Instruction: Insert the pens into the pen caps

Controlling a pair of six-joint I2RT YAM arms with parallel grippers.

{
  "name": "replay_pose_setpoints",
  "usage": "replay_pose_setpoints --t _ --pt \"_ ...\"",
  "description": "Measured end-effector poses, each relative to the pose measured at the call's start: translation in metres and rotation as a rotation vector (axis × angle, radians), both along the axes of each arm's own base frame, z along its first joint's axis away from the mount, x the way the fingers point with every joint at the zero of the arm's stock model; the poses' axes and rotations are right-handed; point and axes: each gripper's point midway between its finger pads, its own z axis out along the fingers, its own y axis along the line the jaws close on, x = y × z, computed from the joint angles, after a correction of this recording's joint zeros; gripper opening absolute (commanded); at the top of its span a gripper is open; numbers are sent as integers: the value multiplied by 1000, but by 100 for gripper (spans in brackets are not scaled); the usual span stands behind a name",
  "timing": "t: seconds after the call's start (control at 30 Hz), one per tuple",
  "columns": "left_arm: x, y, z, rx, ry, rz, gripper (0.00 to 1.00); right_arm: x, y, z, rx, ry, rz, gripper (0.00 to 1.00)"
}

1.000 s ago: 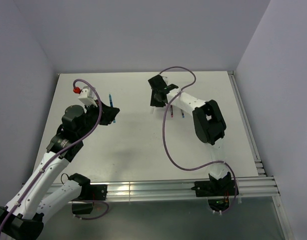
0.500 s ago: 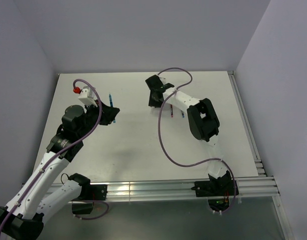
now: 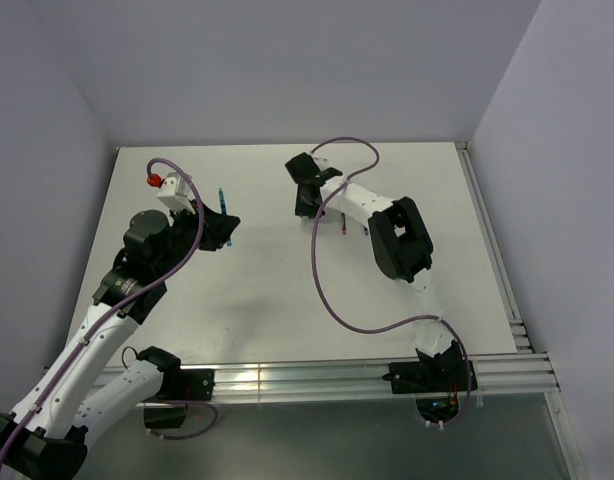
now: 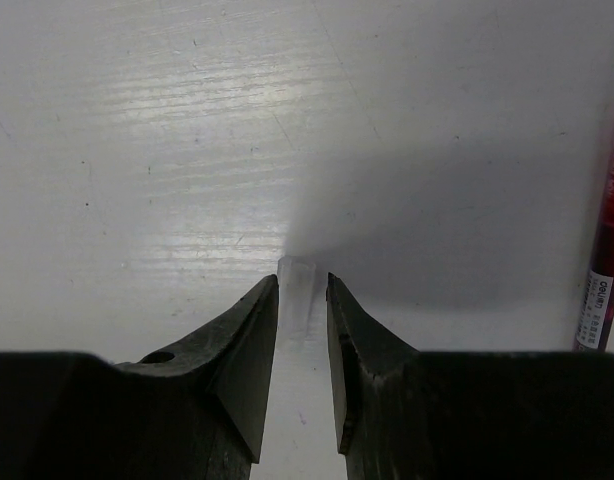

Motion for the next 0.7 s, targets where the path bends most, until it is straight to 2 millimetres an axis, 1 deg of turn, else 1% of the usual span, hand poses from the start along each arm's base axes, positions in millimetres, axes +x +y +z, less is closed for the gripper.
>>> replay_pose_setpoints --t 0.3,0.7 --pt "-1 -1 0 -1 0 -5 0 0 5 6 -21 -11 7 34" --pt "-1 -1 0 -1 0 -5 0 -4 2 0 -41 11 7 32"
